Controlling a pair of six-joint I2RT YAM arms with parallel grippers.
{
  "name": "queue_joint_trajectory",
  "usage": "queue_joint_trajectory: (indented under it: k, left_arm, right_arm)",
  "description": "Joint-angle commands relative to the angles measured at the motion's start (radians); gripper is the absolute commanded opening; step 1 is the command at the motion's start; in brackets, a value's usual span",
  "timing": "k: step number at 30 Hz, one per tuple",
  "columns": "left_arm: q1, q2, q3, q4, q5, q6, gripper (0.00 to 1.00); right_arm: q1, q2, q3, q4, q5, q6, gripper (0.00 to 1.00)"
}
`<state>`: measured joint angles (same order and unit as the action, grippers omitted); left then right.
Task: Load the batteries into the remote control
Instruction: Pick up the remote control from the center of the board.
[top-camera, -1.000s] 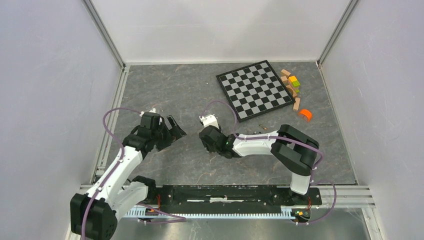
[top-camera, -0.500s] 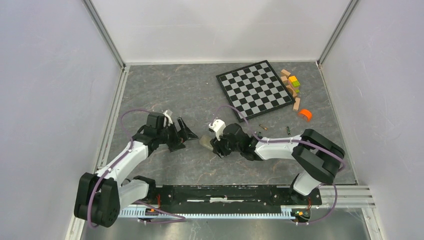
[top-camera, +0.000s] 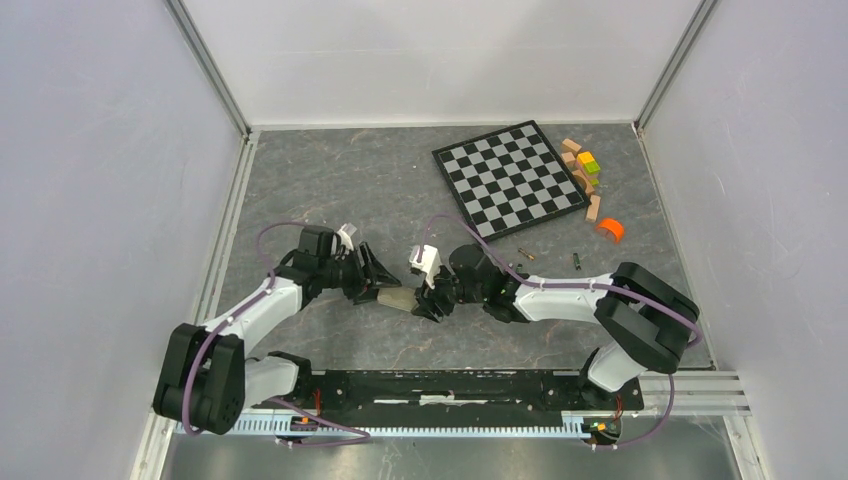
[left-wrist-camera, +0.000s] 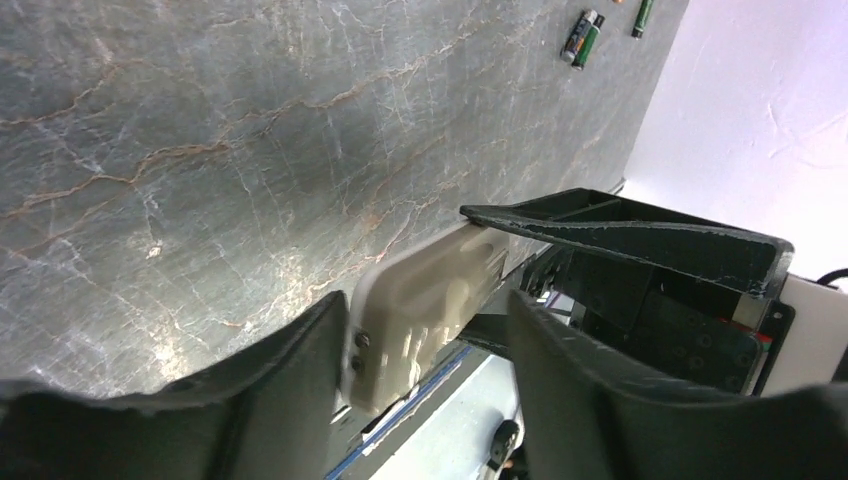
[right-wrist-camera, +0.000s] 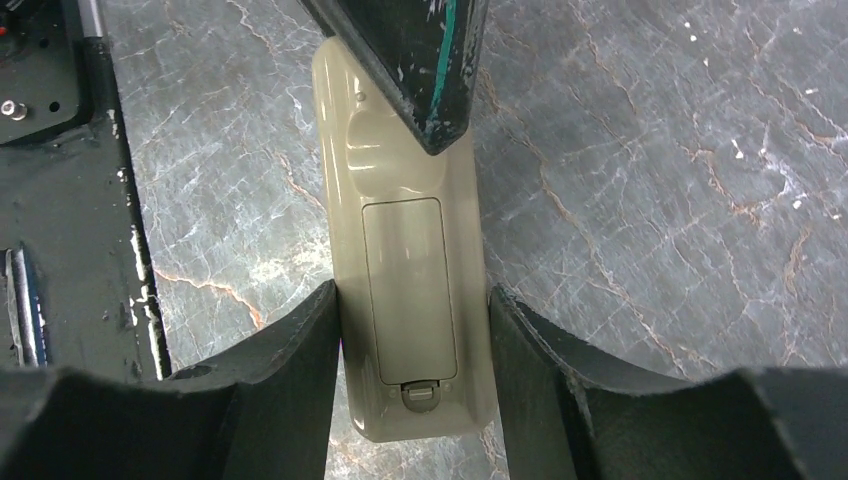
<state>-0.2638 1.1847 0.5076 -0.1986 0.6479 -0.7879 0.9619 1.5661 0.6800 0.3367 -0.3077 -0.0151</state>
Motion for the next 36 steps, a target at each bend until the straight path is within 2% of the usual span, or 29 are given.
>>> queue_joint_trajectory:
  k: [1, 4, 5, 8, 9, 10, 11, 12, 14, 16, 19, 21, 24, 26, 30, 31, 36]
  left_arm:
    - [0.000, -0.015, -0.035, 0.082, 0.105, -0.051, 0.58]
    - [0.000, -0.033, -0.045, 0.082, 0.123, -0.058, 0.48]
    - [0.000, -0.037, -0.046, 0.082, 0.129, -0.060, 0.41]
    - [0.000, -0.054, -0.049, 0.081, 0.128, -0.062, 0.09]
    - [0.000, -0.059, -0.050, 0.080, 0.125, -0.062, 0.03]
    - [0.000, -0.062, -0.049, 0.080, 0.118, -0.058, 0.02]
    - [-0.001, -0.067, -0.049, 0.081, 0.110, -0.049, 0.02]
    - [-0.001, -0.073, -0.050, 0.080, 0.097, -0.042, 0.02]
    - [-0.004, -0.092, -0.058, 0.101, 0.079, -0.037, 0.02]
    - [-0.005, -0.113, -0.072, 0.132, 0.053, -0.048, 0.02]
    - [-0.011, -0.141, -0.097, 0.195, 0.011, -0.088, 0.02]
    - [-0.012, -0.156, -0.107, 0.244, -0.021, -0.099, 0.02]
    - [-0.017, -0.165, -0.138, 0.315, -0.043, -0.122, 0.02]
    - [-0.022, -0.160, -0.167, 0.368, -0.053, -0.149, 0.02]
    - [-0.046, -0.133, -0.195, 0.406, -0.071, -0.163, 0.02]
    - [-0.052, -0.127, -0.202, 0.407, -0.078, -0.162, 0.02]
    - [-0.057, -0.123, -0.222, 0.384, -0.090, -0.159, 0.02]
  right_arm:
    - [-0.002, -0.020, -0.006, 0.088, -0.074, -0.031, 0.14]
    - [-0.007, -0.019, -0.010, 0.106, -0.092, -0.022, 0.14]
    - [-0.009, -0.019, -0.010, 0.109, -0.092, -0.021, 0.14]
    - [-0.013, -0.018, -0.010, 0.116, -0.093, -0.017, 0.13]
    - [-0.015, -0.017, -0.009, 0.117, -0.090, -0.011, 0.13]
    - [-0.019, -0.015, -0.005, 0.115, -0.091, -0.003, 0.14]
    - [-0.024, -0.014, -0.004, 0.114, -0.089, 0.011, 0.20]
    - [-0.030, -0.013, -0.004, 0.114, -0.088, 0.037, 0.31]
    - [-0.049, -0.022, -0.016, 0.123, -0.091, 0.101, 0.61]
    - [-0.070, -0.052, -0.046, 0.151, -0.101, 0.173, 0.75]
    - [-0.095, -0.118, -0.114, 0.184, -0.063, 0.315, 0.85]
    - [-0.109, -0.159, -0.148, 0.194, -0.050, 0.407, 0.86]
    - [-0.112, -0.203, -0.172, 0.133, 0.078, 0.579, 0.80]
    - [-0.113, -0.211, -0.186, 0.105, 0.131, 0.727, 0.71]
    - [-0.114, -0.217, -0.247, 0.205, 0.152, 0.957, 0.51]
    - [-0.114, -0.213, -0.265, 0.235, 0.159, 0.999, 0.49]
    - [-0.114, -0.139, -0.215, 0.189, 0.158, 1.021, 0.43]
